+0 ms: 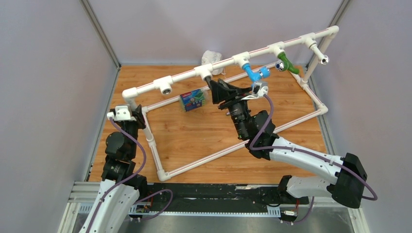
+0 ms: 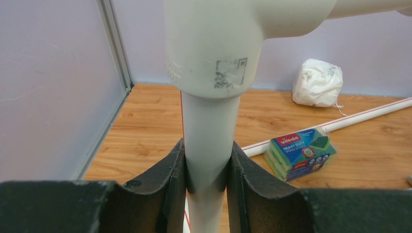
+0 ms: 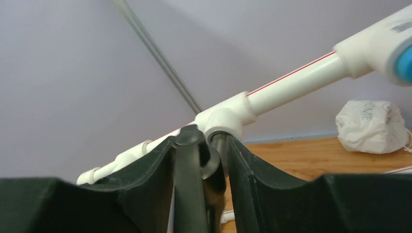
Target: Install the water faucets
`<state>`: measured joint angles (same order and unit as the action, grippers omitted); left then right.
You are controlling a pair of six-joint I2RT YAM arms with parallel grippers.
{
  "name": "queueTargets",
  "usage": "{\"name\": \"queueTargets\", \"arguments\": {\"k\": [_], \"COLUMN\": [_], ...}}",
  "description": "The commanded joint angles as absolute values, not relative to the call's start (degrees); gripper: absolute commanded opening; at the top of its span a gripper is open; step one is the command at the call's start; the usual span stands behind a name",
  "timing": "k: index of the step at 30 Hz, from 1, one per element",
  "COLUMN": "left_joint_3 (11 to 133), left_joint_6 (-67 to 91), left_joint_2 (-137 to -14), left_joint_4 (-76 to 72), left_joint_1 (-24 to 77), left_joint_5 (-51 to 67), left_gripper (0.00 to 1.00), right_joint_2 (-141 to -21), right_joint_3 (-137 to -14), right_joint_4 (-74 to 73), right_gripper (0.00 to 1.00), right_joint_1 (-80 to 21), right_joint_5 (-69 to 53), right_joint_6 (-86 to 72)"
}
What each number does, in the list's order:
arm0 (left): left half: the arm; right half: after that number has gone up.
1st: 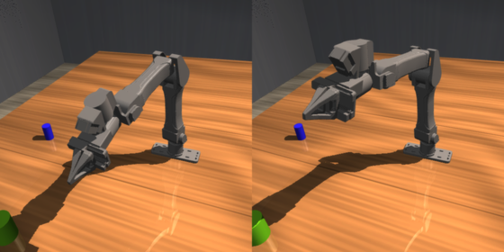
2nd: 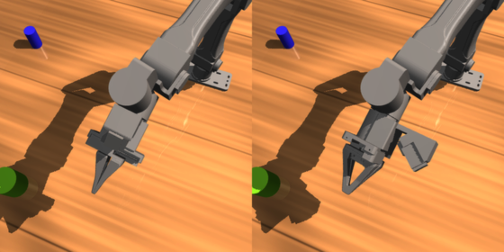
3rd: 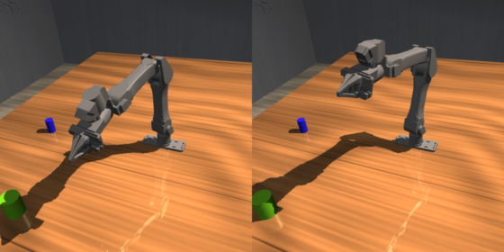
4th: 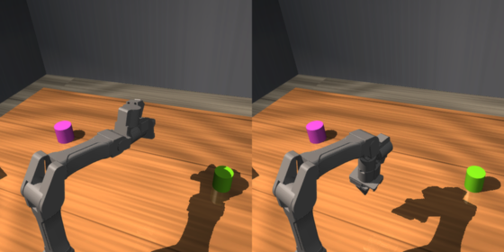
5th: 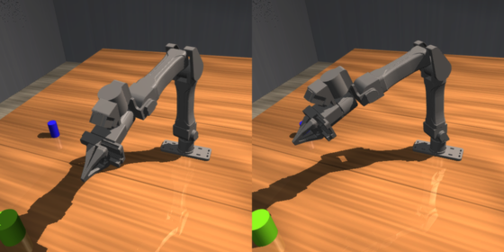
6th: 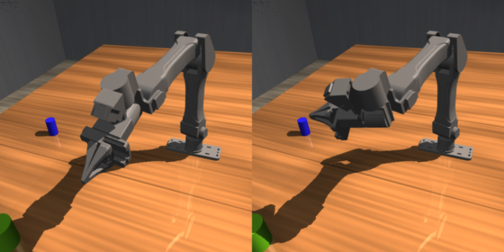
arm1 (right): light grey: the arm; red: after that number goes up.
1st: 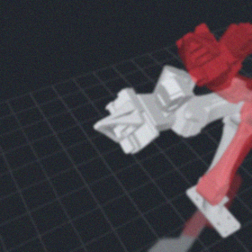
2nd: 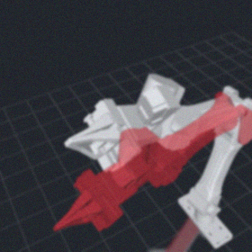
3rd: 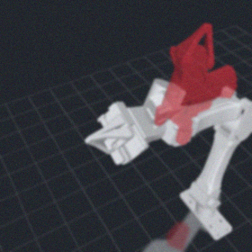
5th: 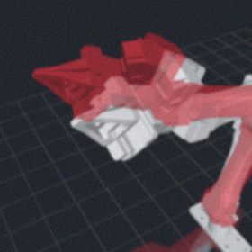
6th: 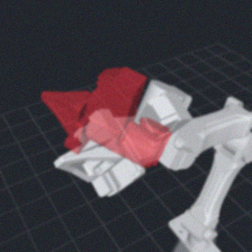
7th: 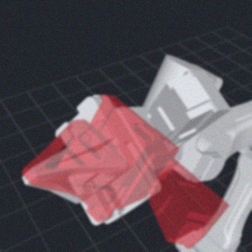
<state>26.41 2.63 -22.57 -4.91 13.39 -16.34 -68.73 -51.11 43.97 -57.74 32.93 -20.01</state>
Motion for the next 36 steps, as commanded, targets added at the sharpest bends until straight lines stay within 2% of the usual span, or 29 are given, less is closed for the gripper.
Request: {"name": "queueTargets", "arguments": {"k": [1, 5, 9, 12, 15, 18, 24, 30, 36], "left_joint_3": [27.16, 27.16, 27.16, 27.25, 27.25, 27.25, 27.25, 27.25, 27.25], "left_joint_6": [3.34, 3.34, 3.25, 3.25, 3.25, 3.16, 3.08, 3.08, 2.99], "left_joint_2": [-21.97, -22.06, -22.24, -22.32, -22.32, -22.32, -22.24, -22.33, -22.41], "left_joint_4": [-5.98, -5.98, -5.98, -5.98, -5.89, -5.89, -5.8, -5.8, -5.71], "left_joint_1": [12.92, 12.92, 12.92, 12.92, 12.92, 12.92, 12.92, 12.92, 12.92], "left_joint_5": [-18.9, -18.81, -18.81, -18.81, -18.72, -18.72, -18.63, -18.72, -18.72], "left_gripper": [0.0, 0.0, 0.0, 0.0, 0.0, 0.0, 0.0, 0.0, 0.0], "right_joint_2": [-64.25, -61.62, -57.41, -54.68, -52.48, -50.37, -52.46, -55.45, -57.74], "right_joint_3": [-51.06, -51.33, -52.2, -55.53, -59.14, -60.38, -62.84, -63.54, -61.17], "right_joint_4": [50.18, 48.96, 43.09, 30.46, 13.16, 0.3, -14.57, -15.47, -9.24], "right_gripper": [0.54, 0.8, 0.91, 0.96, 0.98, 1.0, 1.0, 0.99, 0.97], "right_joint_1": [-53.88, -53.79, -53.79, -53.88, -53.88, -53.88, -53.88, -53.97, -54.32], "right_joint_5": [40.19, 31.84, 21.21, 9.0, -3.56, -9.74, -5.46, 0.0, 6.15], "right_joint_6": [-15.42, -2.49, 16.03, 32.54, 51.26, 65.7, 81.99, 89.81, 97.55]}}
